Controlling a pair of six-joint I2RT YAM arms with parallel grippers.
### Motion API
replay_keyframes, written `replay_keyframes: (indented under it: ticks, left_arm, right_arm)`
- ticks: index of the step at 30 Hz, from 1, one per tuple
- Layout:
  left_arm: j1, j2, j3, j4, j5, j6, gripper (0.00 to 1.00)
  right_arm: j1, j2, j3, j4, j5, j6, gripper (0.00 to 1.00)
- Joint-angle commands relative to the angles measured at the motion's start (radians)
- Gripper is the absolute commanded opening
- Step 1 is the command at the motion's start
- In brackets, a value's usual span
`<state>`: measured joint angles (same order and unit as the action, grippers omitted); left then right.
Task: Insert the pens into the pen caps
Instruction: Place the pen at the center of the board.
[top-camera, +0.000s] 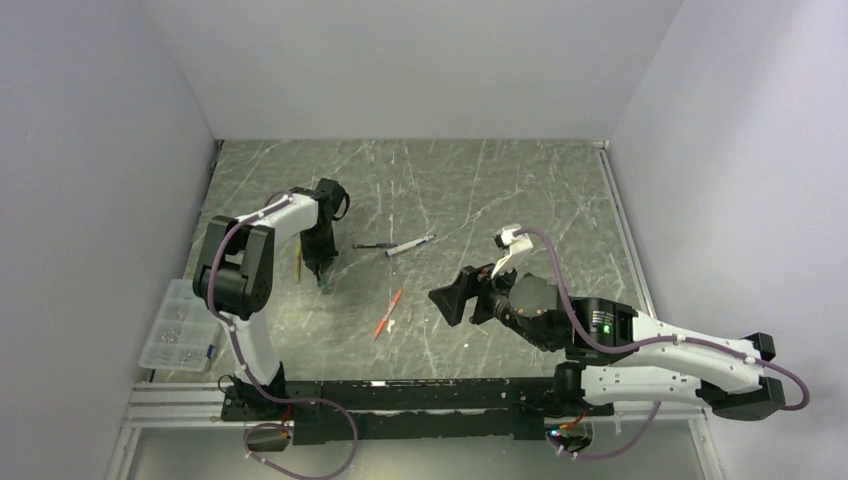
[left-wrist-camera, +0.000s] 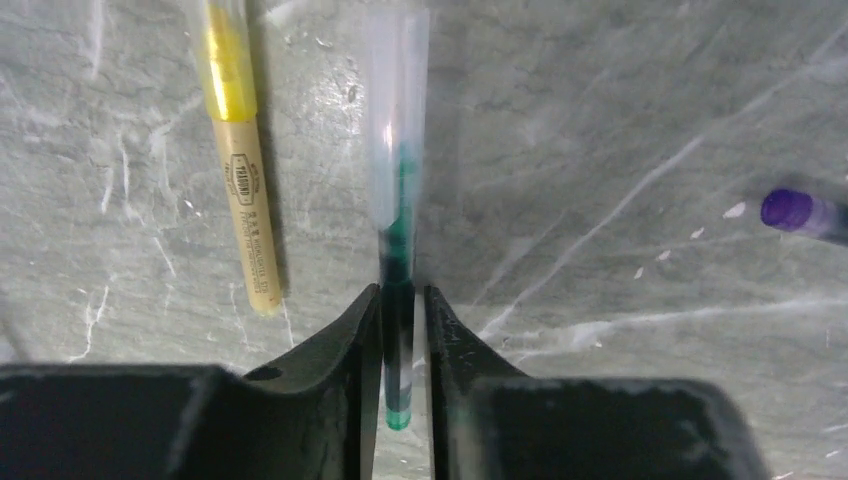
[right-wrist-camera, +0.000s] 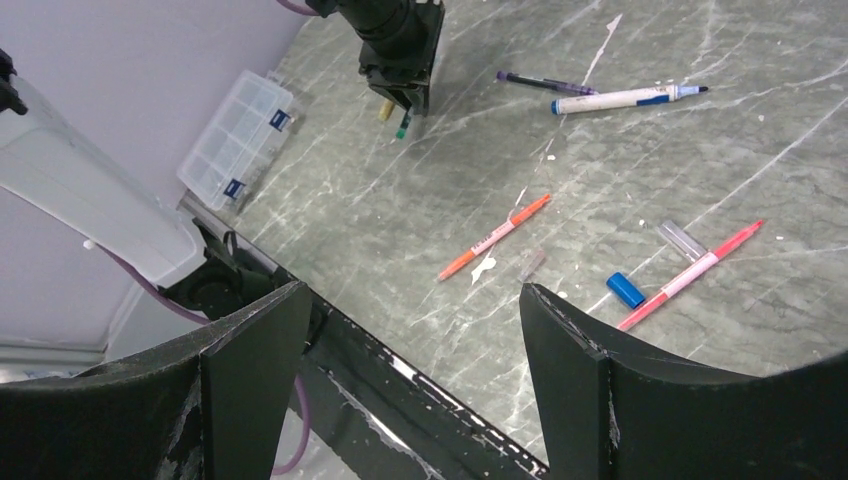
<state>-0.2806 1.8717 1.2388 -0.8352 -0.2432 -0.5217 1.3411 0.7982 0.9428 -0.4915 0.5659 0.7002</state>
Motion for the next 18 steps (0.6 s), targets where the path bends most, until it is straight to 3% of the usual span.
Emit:
replay_keyframes:
  ticks: [1,6,18]
  left_arm:
    - [0.003,0.006,0.037,-0.008,-0.049,-0.019,0.32]
    - [0.003,-0.015,0.024,-0.01,-0.052,-0.015,0.54]
    - [0.0,-0.152,0.108,-0.041,0.065,0.045,0.55]
  right_arm:
    - [-0.002,-0.025,-0.004,0.023,-0.008,-0.001,0.81]
    - [-0.002,-0.025,-0.006,0.021,-0.009,0.005,0.81]
    - [-0.002,-0.037,0.024,-0.028,0.013,0.011,0.81]
